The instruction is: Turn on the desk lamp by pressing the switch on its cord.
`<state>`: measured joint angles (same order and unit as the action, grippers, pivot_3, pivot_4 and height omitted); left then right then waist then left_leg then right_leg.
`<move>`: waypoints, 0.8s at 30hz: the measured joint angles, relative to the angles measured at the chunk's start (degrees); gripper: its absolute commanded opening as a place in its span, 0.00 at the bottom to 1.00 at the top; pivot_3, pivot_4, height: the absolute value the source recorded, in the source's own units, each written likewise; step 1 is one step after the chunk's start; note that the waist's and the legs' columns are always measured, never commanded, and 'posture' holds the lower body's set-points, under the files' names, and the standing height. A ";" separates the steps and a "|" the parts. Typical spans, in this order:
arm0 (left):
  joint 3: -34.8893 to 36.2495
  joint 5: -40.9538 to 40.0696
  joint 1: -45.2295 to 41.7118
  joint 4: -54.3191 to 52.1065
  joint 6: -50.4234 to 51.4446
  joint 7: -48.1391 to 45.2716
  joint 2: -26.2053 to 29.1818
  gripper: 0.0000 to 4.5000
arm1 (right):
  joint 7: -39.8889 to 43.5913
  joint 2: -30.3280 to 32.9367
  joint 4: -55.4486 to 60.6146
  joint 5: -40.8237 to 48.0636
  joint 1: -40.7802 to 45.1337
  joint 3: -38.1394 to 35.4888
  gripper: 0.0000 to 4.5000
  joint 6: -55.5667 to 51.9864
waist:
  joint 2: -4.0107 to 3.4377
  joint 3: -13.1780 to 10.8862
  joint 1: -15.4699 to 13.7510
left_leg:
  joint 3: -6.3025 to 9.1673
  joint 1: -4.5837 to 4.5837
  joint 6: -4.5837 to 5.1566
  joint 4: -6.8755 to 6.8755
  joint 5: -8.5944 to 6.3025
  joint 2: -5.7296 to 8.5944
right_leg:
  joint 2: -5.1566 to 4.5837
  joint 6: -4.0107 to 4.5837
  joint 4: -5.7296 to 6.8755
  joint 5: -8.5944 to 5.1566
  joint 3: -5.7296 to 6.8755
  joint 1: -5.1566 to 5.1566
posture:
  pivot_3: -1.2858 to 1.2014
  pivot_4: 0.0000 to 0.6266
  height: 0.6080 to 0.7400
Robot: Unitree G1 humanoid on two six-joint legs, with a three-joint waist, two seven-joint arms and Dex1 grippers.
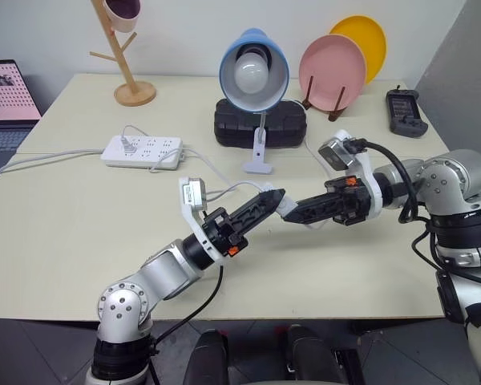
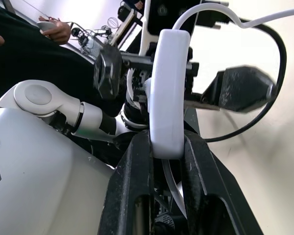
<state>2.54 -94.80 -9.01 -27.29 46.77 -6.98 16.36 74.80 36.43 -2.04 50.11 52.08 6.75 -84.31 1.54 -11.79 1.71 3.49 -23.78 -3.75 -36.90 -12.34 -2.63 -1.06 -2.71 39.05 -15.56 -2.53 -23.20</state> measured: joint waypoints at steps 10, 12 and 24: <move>-0.09 -0.42 1.53 -0.42 -0.97 -0.50 1.00 0.92 | -1.57 0.80 1.80 2.70 -0.57 -0.64 0.08 -0.10 | 0.00 0.00 -0.02 | 0.00 0.00 0.00 0.01 0.00 0.00 | 0.00 -0.01 -0.03 -0.01 0.00 -0.01 | 0.52 0.24 1.00; -0.05 -0.60 1.52 -0.42 -1.02 -0.73 1.28 0.83 | -1.87 0.80 1.80 2.79 -0.92 -0.64 0.08 -0.10 | 0.00 0.00 -0.02 | 0.00 -0.01 0.00 0.01 0.00 0.00 | 0.00 -0.01 -0.04 -0.01 0.00 -0.01 | 0.52 0.24 1.00; -0.47 -0.99 1.09 -0.66 -2.43 -1.46 1.22 0.28 | -3.41 0.70 0.21 2.77 -0.85 -0.63 0.08 0.09 | 0.00 0.00 -0.02 | -0.01 -0.02 0.00 0.03 0.00 0.00 | 0.00 -0.02 -0.06 -0.01 0.00 -0.02 | 0.52 0.24 1.00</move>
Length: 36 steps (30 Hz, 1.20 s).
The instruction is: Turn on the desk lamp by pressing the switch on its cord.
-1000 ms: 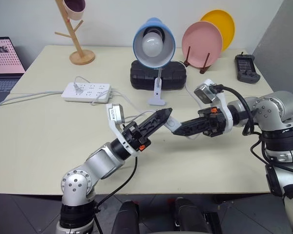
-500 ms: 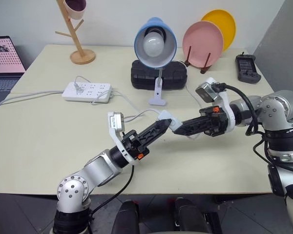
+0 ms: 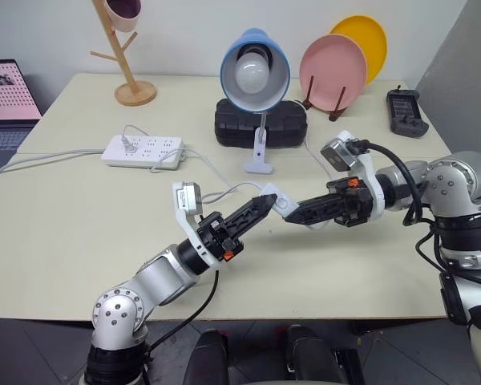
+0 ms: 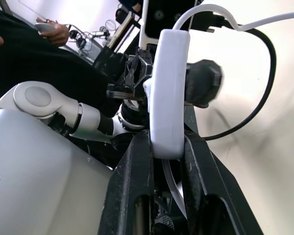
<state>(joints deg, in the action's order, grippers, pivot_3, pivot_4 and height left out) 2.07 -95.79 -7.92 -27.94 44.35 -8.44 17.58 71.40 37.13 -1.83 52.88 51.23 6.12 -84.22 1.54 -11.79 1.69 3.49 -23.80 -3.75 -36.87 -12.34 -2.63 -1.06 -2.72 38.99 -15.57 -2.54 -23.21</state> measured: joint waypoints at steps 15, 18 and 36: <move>-0.22 1.62 -1.43 -0.74 -0.96 -1.41 0.77 0.55 | 1.05 -0.03 -2.85 -0.18 2.43 1.25 0.08 2.52 | 0.00 0.00 0.02 | -0.02 -0.02 0.00 0.04 0.00 0.00 | 0.00 -0.03 -0.04 -0.02 -0.02 -0.03 | 0.52 0.24 1.00; -0.56 -0.03 -1.84 -0.78 -0.59 -1.10 1.39 0.68 | 1.26 0.04 -3.13 -0.33 2.84 2.00 0.08 2.96 | 0.00 -0.01 0.02 | -0.02 -0.04 0.00 0.04 0.00 0.00 | 0.00 -0.04 -0.05 -0.02 -0.01 -0.04 | 0.52 0.24 1.00; -1.63 -0.88 -3.68 -0.53 -0.76 -0.14 0.67 0.65 | 1.88 0.51 -3.48 -0.41 3.55 2.01 0.08 3.43 | -0.01 -0.01 0.00 | -0.02 -0.05 0.00 0.06 0.00 0.00 | 0.00 -0.05 -0.07 -0.03 -0.02 -0.05 | 0.52 0.24 1.00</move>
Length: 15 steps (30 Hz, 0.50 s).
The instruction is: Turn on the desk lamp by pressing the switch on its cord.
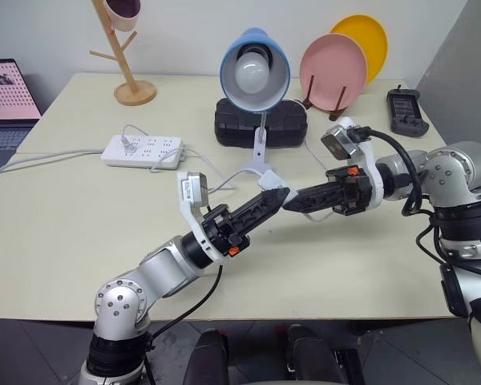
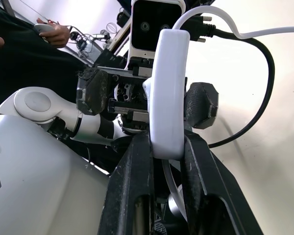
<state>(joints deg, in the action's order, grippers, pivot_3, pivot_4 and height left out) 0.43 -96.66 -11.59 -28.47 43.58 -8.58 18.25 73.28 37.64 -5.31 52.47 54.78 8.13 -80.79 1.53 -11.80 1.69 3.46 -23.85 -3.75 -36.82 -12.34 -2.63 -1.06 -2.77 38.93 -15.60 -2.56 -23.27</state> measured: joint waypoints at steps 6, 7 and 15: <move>0.00 -0.02 0.01 0.01 -0.36 0.47 -0.52 0.39 | 0.00 0.05 0.01 0.01 0.00 0.00 0.08 -0.01 | 0.00 0.00 0.00 | 0.00 0.00 0.00 0.00 0.00 0.00 | 0.00 -0.01 0.00 0.00 0.00 0.00 | 0.52 0.24 1.00; 0.00 -0.02 0.02 0.02 -0.39 0.52 -0.55 0.34 | 0.03 0.08 0.03 0.05 0.00 0.00 0.08 -0.01 | 0.00 0.00 0.00 | 0.00 0.00 0.00 0.00 0.00 0.00 | 0.00 -0.01 0.00 0.00 0.00 0.00 | 0.52 0.24 1.00; 0.01 -0.02 0.22 0.06 -0.52 0.78 -0.73 0.12 | 0.65 0.22 0.41 0.46 -0.04 -0.02 0.08 0.01 | 0.00 0.00 0.00 | 0.00 0.00 0.00 0.01 0.00 0.00 | 0.00 -0.04 -0.02 -0.03 0.00 0.00 | 0.52 0.24 1.00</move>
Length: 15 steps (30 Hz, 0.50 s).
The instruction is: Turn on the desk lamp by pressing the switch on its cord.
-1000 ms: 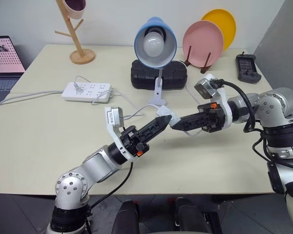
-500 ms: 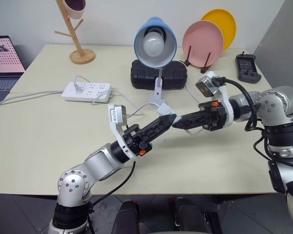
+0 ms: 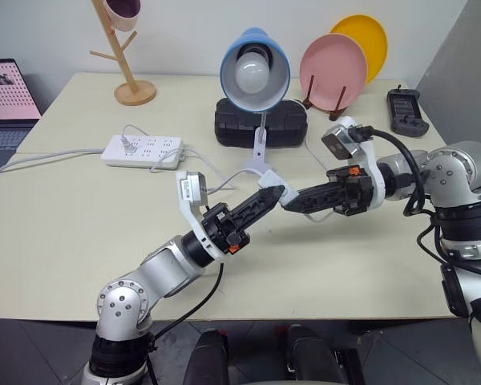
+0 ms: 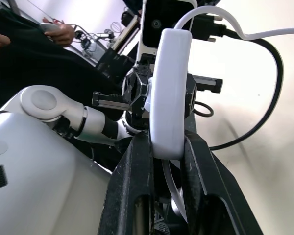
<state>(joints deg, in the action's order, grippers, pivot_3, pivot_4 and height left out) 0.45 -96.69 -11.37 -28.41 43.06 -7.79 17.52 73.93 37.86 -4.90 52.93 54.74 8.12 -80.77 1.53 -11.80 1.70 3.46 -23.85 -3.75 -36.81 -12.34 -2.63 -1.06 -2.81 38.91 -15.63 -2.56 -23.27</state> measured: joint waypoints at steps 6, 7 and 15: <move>0.00 -0.01 0.03 0.00 -0.01 -0.01 -0.01 0.12 | 0.24 0.00 0.00 0.02 -0.01 0.00 0.08 0.00 | 0.00 0.00 0.00 | 0.00 0.00 0.00 0.01 0.00 0.00 | 0.00 0.00 -0.02 0.00 0.00 0.00 | 0.52 0.24 1.00; 0.00 -0.03 0.06 0.00 -0.01 -0.01 -0.05 0.12 | 0.25 0.00 0.01 0.02 -0.01 0.00 0.08 0.00 | 0.00 0.00 0.00 | 0.00 -0.01 0.00 0.01 0.00 0.00 | 0.00 0.00 -0.02 0.00 0.00 0.00 | 0.52 0.24 1.00; -0.75 -5.45 1.39 0.00 -1.22 4.13 -3.74 0.12 | 1.33 0.95 1.03 -0.34 -0.68 0.16 0.08 2.53 | 0.00 0.00 -0.03 | 0.00 -0.04 0.00 0.01 0.00 0.00 | -0.02 -0.08 -0.06 -0.04 -0.01 0.00 | 0.52 0.24 1.00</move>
<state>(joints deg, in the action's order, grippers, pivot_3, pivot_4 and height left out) -0.30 -102.14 -9.97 -28.41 41.84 -3.67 13.78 75.26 38.81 -3.87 52.58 54.06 8.27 -78.24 1.53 -11.80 1.67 3.46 -23.89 -3.75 -36.79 -12.34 -2.63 -1.08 -2.89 38.84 -15.67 -2.57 -23.27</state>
